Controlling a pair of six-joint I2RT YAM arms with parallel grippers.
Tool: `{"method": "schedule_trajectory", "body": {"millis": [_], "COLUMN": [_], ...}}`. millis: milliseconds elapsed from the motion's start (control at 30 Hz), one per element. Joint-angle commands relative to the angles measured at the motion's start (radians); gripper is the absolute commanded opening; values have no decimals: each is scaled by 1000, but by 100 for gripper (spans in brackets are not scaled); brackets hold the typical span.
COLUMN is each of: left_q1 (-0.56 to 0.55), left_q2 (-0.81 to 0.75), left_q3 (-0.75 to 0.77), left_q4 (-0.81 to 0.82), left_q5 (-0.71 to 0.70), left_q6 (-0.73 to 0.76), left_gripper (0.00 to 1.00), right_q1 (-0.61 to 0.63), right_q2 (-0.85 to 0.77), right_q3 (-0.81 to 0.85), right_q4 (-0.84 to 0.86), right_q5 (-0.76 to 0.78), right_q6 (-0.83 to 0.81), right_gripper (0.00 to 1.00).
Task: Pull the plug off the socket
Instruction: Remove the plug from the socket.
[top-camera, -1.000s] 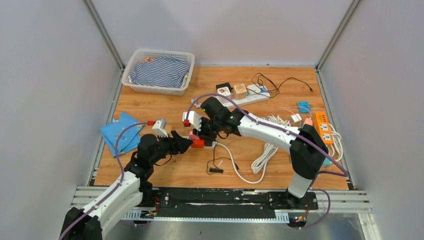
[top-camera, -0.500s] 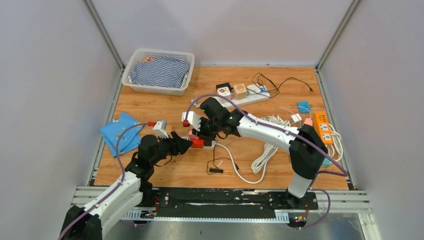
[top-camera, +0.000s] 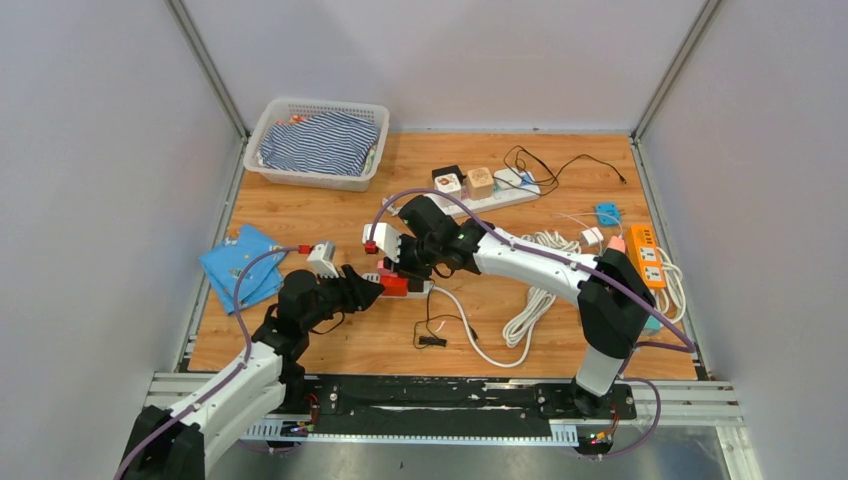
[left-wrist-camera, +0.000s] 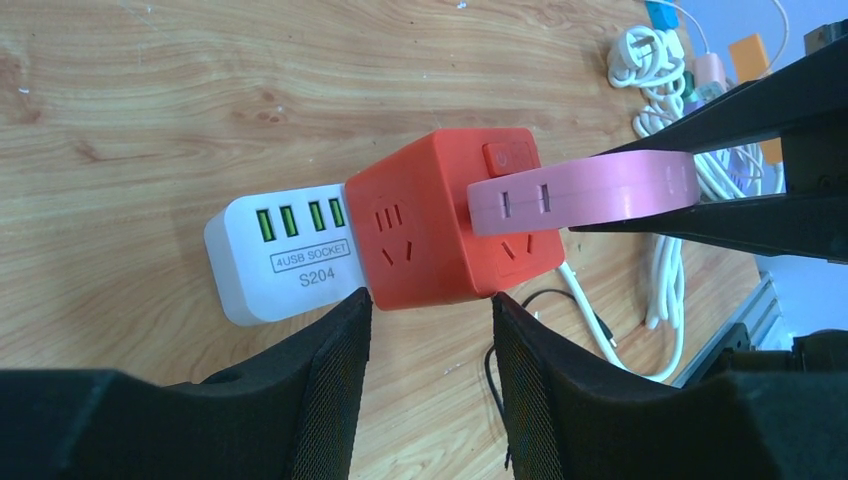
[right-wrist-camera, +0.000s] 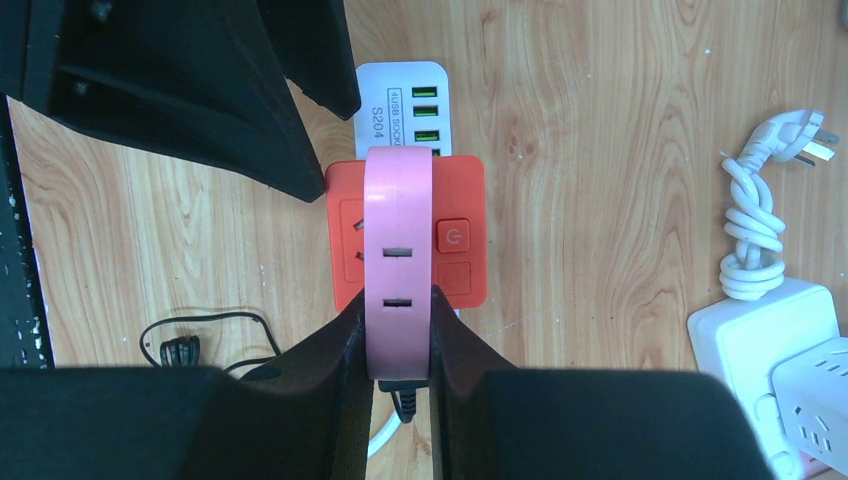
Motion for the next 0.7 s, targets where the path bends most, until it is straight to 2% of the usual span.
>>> {"method": "schedule_trajectory", "body": {"millis": [0, 200, 667], "left_q1": [-5, -5, -5], "left_q2": [-42, -136, 40], "left_q3": [-9, -19, 17], "left_q4": [25, 25, 89], "left_q5": [21, 15, 3], "left_q6": [-5, -33, -27], "left_gripper": [52, 60, 56], "right_q1": [32, 33, 33], "right_q2": [23, 25, 26], "right_q3": [-6, -6, -8], "right_q4": [-30, -30, -32], "right_q5": [-3, 0, -1], "right_q6": [-6, -9, -13], "right_gripper": [0, 0, 0]}}
